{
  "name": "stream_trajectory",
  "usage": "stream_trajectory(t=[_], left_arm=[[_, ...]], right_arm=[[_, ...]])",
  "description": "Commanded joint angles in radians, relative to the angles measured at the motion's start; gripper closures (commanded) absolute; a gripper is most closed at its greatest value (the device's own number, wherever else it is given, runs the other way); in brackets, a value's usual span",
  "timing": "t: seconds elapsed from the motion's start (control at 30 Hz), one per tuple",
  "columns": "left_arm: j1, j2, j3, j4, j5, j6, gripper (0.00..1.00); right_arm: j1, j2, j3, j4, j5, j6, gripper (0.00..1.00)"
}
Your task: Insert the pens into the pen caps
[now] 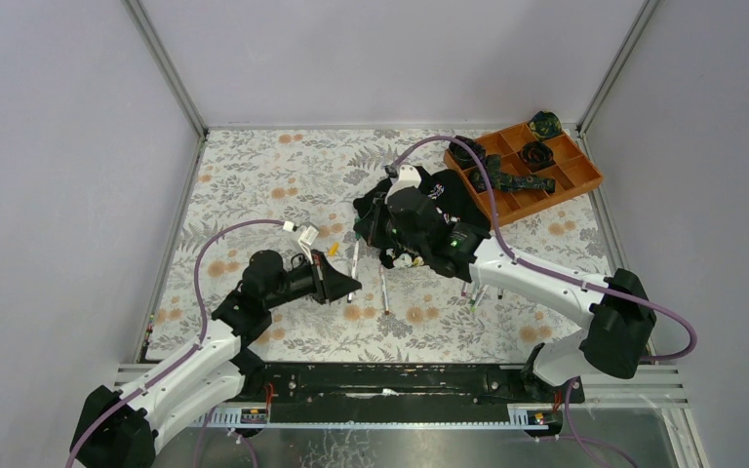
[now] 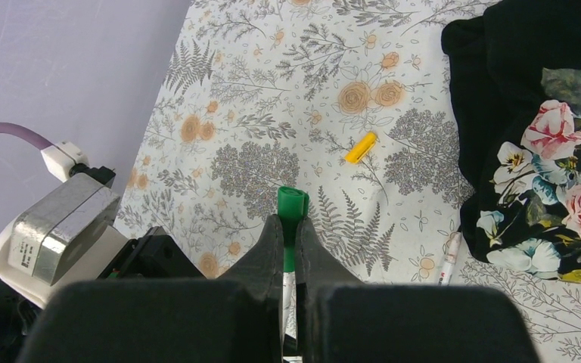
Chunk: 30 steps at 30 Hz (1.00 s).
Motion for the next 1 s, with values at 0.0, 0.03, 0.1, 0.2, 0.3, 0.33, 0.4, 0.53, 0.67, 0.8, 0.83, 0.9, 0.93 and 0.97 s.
stream_trajectory(t=[0.0, 0.03, 0.1, 0.2, 0.3, 0.33, 0.4, 0.53, 0.67, 0.8, 0.83, 0.9, 0.93, 0.97], left_arm=[[-0.01, -0.013, 0.027, 0.033, -0.01, 0.019, 1.0], [-0.008, -0.013, 0.027, 0.034, -0.009, 0.02, 1.0], [-0.008, -0.013, 0.029, 0.033, -0.01, 0.019, 1.0], [-0.009, -0.019, 0.031, 0.027, -0.02, 0.019, 1.0], [-0.01, -0.029, 0.037, 0.015, -0.05, 0.014, 1.0], [-0.009, -0.031, 0.041, 0.012, -0.061, 0.011, 1.0], [-0.01, -0.031, 0.053, 0.008, -0.09, 0.003, 1.0], [-0.008, -0.016, 0.064, 0.026, -0.103, -0.012, 1.0], [-0.01, 0.007, 0.065, 0.068, -0.081, -0.027, 1.0], [-0.008, 0.017, 0.066, 0.086, -0.076, -0.033, 1.0], [-0.008, 0.016, 0.065, 0.089, -0.074, -0.033, 1.0], [-0.009, 0.009, 0.061, 0.093, -0.071, -0.034, 1.0], [-0.009, 0.006, 0.059, 0.096, -0.066, -0.034, 1.0], [-0.008, 0.001, 0.056, 0.096, -0.059, -0.036, 1.0]], right_arm=[[-0.004, -0.028, -0.009, 0.057, -0.027, -0.007, 1.0], [-0.003, -0.026, -0.009, 0.057, -0.03, -0.007, 1.0], [-0.004, -0.025, -0.014, 0.06, -0.037, -0.005, 1.0], [-0.003, -0.032, -0.03, 0.064, -0.046, -0.001, 1.0], [-0.002, -0.048, -0.059, 0.077, -0.06, 0.009, 1.0], [-0.002, -0.056, -0.075, 0.084, -0.067, 0.015, 1.0], [0.0, -0.071, -0.116, 0.109, -0.076, 0.024, 1.0], [0.012, -0.097, -0.218, 0.191, -0.114, 0.047, 1.0], [0.031, -0.111, -0.285, 0.251, -0.136, 0.071, 1.0], [0.044, -0.121, -0.31, 0.272, -0.161, 0.072, 1.0], [0.044, -0.133, -0.319, 0.284, -0.159, 0.072, 1.0], [0.04, -0.165, -0.328, 0.289, -0.126, 0.044, 0.79], [0.03, -0.182, -0.324, 0.288, -0.109, 0.027, 0.65], [0.013, -0.194, -0.314, 0.28, -0.107, 0.016, 0.55]])
